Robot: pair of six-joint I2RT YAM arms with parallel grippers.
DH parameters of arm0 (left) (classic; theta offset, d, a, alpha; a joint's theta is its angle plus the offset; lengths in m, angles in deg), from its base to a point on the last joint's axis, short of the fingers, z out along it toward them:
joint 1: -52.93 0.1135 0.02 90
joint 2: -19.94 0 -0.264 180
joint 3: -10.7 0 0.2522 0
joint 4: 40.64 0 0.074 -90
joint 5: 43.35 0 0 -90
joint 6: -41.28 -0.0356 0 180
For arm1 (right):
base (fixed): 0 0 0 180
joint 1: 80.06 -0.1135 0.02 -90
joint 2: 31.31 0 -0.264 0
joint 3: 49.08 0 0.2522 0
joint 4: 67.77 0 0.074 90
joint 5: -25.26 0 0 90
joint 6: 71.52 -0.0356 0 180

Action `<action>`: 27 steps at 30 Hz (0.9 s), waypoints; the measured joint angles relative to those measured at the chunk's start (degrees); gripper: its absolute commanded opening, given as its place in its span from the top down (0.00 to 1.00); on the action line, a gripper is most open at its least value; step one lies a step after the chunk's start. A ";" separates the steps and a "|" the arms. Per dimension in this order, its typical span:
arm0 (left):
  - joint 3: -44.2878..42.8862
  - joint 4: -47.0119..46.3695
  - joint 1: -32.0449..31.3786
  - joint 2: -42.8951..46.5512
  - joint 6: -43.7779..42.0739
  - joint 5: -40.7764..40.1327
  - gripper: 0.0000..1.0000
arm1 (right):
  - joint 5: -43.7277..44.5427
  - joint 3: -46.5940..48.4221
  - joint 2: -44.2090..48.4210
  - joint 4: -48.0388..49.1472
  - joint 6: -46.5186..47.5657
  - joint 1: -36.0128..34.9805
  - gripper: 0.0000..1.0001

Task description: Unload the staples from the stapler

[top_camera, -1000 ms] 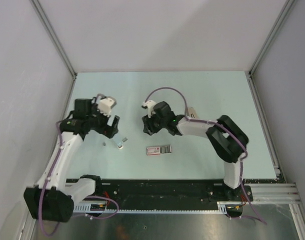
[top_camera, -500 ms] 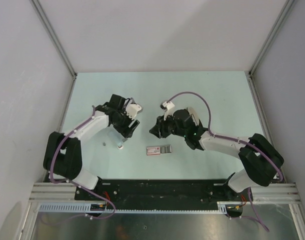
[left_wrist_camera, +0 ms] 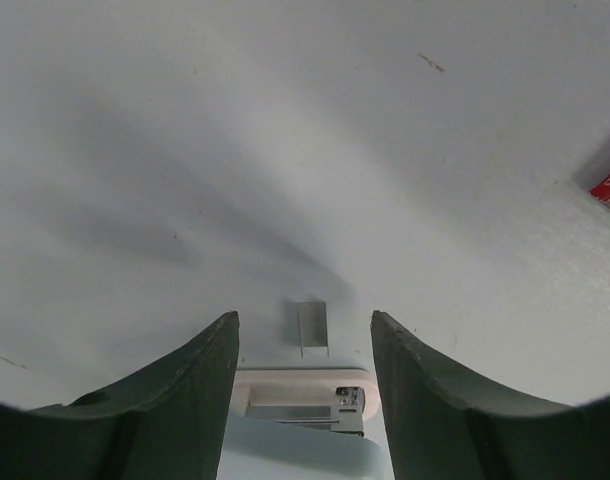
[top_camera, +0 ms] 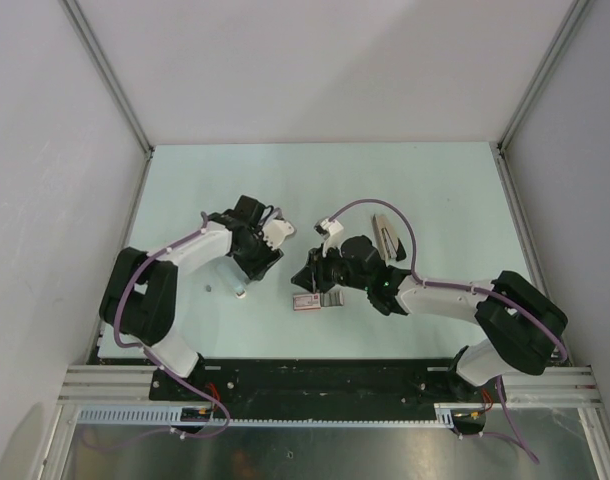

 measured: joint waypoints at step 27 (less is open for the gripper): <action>2.82 -0.17 -0.66 -2.38 -2.49 -1.60 0.63 | -0.39 -0.04 0.98 0.44 -0.76 -0.31 0.71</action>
